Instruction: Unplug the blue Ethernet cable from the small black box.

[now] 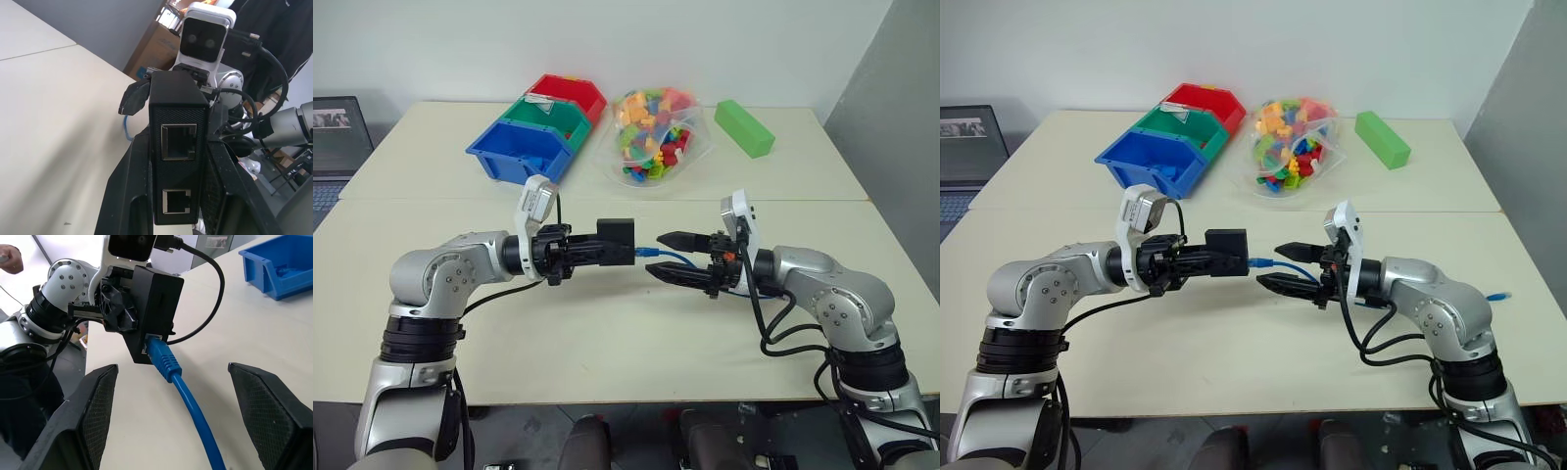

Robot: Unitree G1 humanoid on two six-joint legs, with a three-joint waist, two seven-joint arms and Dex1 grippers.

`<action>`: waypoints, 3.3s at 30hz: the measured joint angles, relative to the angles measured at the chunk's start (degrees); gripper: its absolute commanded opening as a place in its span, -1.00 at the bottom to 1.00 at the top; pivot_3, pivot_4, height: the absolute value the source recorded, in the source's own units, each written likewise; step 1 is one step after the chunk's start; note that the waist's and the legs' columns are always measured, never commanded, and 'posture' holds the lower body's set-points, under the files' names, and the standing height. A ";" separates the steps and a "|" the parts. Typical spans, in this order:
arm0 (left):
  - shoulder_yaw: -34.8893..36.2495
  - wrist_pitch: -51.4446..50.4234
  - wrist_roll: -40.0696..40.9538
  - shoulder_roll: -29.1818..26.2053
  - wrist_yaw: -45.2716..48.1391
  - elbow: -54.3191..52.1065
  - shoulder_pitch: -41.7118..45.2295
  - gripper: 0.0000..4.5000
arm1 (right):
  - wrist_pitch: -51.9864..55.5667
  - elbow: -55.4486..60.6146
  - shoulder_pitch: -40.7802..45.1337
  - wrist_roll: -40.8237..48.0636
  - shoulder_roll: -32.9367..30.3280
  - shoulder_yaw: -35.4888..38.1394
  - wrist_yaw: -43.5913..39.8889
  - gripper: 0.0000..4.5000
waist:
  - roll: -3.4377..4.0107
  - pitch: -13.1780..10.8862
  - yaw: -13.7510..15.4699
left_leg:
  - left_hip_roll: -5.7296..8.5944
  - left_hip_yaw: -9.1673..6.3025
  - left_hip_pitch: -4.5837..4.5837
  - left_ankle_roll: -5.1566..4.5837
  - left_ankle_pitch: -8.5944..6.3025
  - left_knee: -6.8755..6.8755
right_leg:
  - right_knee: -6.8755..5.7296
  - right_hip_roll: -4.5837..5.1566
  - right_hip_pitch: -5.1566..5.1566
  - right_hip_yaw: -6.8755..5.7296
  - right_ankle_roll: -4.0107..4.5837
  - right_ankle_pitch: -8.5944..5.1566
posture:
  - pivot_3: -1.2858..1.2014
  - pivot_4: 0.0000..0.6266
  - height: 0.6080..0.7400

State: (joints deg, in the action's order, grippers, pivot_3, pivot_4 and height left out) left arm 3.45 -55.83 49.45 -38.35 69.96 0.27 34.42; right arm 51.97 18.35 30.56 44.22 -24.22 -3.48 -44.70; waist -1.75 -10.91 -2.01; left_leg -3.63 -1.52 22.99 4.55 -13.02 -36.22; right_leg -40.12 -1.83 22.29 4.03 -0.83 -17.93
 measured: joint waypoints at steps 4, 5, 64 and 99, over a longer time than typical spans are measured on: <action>-0.54 -0.01 -0.26 -0.32 0.87 -0.01 -0.04 -0.65 | 2.99 -0.75 0.86 2.21 0.76 0.06 1.18 0.69 | 0.00 0.00 0.00 | 0.00 0.00 0.01 0.00 0.00 0.01 | 0.02 -0.01 0.01 0.00 0.00 0.00 | 0.03 -0.52 1.00; -0.62 0.00 -0.31 -0.46 0.93 -0.01 -0.04 -0.65 | 3.56 -0.81 1.16 2.47 0.89 0.06 1.34 0.69 | 0.00 0.00 -0.01 | 0.00 0.00 0.02 0.00 0.00 0.02 | 0.02 -0.01 0.01 0.00 -0.01 0.00 | 0.03 -0.52 1.00; -1.57 0.02 -2.21 -0.68 3.22 0.27 -0.05 -0.65 | 9.85 -2.89 2.00 8.34 2.34 0.23 3.30 -0.30 | 0.00 -0.01 -0.07 | -0.02 0.00 0.05 -0.01 -0.01 0.13 | 0.13 -0.01 0.05 -0.01 -0.29 -0.17 | 0.03 -0.52 1.00; -2.28 1.59 -3.18 -0.81 4.96 0.59 -1.05 -0.65 | 12.17 -3.45 1.96 9.21 1.80 1.20 3.03 -0.98 | 0.01 -0.01 -0.08 | -0.01 0.02 0.06 -0.01 -0.01 0.14 | 0.16 -0.01 0.06 0.01 -0.29 -0.17 | 0.03 -0.52 1.00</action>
State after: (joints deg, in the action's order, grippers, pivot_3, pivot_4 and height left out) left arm 1.17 -54.24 46.26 -39.16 74.93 0.87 33.37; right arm 64.15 14.90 32.52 53.43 -22.42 -2.28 -41.67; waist -1.74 -10.92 -2.08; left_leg -3.65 -1.50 23.05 4.54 -13.03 -36.07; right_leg -39.97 -1.85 22.35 4.04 -1.12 -18.10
